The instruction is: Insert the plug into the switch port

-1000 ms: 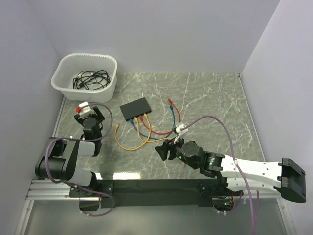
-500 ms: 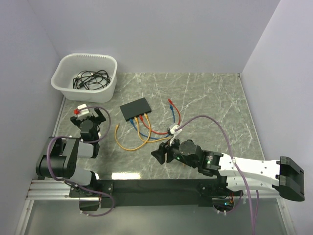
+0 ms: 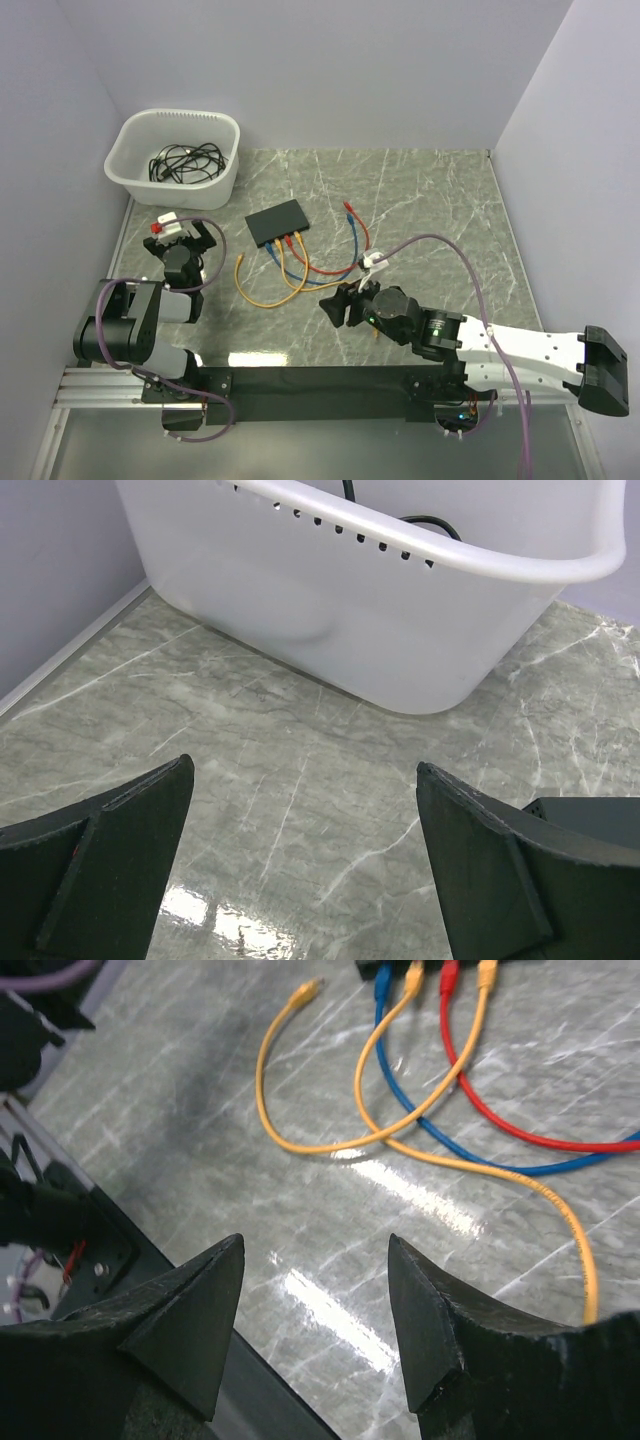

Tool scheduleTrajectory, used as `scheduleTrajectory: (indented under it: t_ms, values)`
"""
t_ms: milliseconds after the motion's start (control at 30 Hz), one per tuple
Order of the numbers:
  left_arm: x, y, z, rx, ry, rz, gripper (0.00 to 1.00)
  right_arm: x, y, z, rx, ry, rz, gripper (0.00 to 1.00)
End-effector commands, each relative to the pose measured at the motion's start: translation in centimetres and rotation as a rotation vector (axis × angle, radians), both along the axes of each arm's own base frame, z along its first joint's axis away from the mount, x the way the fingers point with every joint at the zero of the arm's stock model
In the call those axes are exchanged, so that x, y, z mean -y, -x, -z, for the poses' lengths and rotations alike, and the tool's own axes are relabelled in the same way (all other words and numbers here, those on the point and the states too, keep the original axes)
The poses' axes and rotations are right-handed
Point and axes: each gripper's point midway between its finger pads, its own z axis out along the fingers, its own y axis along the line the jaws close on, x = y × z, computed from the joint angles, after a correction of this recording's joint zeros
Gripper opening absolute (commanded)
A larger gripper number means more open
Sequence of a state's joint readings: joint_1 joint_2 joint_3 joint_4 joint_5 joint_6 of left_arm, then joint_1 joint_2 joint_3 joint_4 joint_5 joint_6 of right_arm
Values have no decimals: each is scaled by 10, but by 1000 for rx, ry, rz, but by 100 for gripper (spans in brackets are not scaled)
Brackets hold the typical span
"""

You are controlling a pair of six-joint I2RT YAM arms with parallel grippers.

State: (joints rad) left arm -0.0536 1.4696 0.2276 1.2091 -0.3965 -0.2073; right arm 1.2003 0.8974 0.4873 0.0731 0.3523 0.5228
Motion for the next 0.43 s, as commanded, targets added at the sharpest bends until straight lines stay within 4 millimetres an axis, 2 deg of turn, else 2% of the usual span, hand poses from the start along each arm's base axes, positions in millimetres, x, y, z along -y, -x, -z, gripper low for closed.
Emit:
scheduleTrajectory:
  t_ms: [0, 400]
  values:
    - [1, -2, -14, 64, 17, 1, 99, 9, -10, -11, 11, -44, 93, 66]
    - [1, -2, -14, 60, 16, 2, 99, -7, -10, -8, 1, 28, 47, 66]
